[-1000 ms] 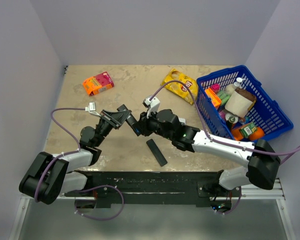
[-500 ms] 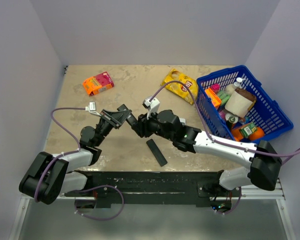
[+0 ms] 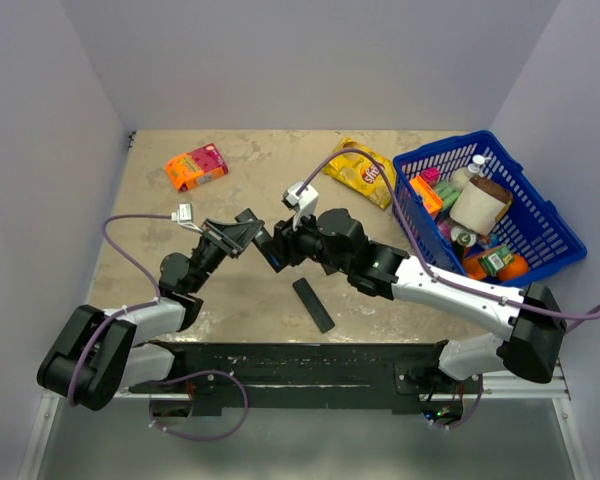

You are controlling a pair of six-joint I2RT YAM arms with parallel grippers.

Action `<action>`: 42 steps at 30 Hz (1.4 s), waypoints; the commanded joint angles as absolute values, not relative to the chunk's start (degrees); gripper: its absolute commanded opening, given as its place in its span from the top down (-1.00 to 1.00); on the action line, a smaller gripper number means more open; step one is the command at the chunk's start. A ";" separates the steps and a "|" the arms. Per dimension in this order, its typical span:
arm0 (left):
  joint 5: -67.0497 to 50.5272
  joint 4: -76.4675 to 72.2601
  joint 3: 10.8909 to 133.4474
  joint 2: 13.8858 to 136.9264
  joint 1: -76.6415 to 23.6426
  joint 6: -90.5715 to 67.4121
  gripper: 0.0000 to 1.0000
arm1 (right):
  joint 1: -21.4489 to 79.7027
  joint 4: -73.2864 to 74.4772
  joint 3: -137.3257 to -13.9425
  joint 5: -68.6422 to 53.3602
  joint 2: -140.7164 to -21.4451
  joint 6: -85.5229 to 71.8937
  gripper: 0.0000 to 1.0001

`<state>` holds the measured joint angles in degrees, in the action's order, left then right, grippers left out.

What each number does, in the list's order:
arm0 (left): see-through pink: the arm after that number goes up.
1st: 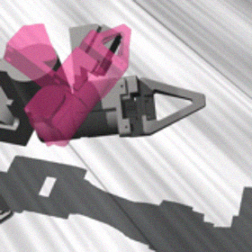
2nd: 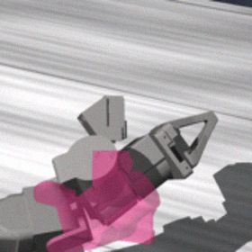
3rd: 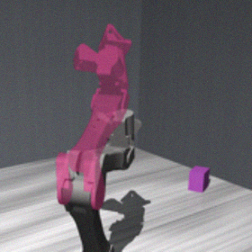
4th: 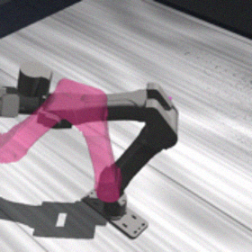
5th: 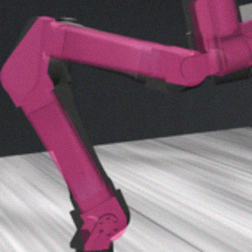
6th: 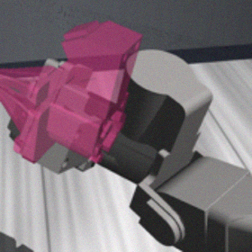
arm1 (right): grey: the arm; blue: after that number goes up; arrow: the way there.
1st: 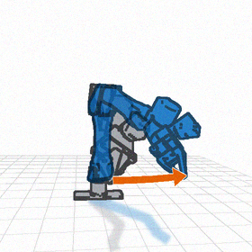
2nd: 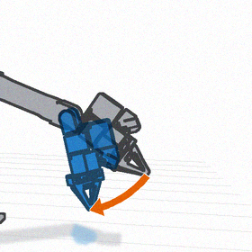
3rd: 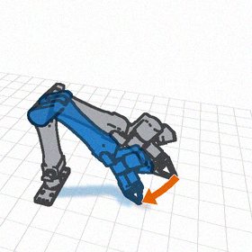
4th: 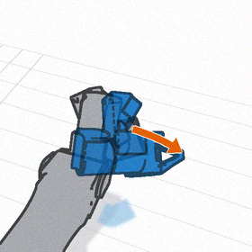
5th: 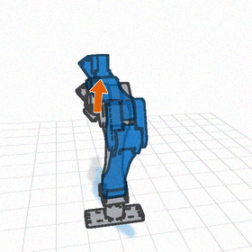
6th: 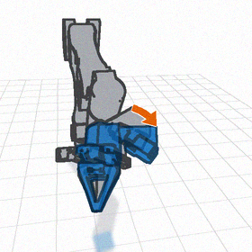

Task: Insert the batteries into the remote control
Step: Load the battery into the remote control.

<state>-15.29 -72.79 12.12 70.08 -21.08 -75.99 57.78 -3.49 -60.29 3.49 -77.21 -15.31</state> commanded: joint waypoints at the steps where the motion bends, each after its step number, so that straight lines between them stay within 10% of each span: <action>1: -15.91 -83.41 14.15 68.73 -21.36 -76.73 1.00 | 57.74 -2.37 -62.49 0.36 -76.20 -13.97 0.11; 42: -18.19 -76.11 16.96 67.67 -21.36 -77.96 1.00 | 57.74 1.32 -62.84 -0.09 -76.47 -14.68 -0.04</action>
<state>-16.38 -72.18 14.50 68.53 -21.08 -77.34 57.82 -0.19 -60.42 -2.13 -77.41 -16.36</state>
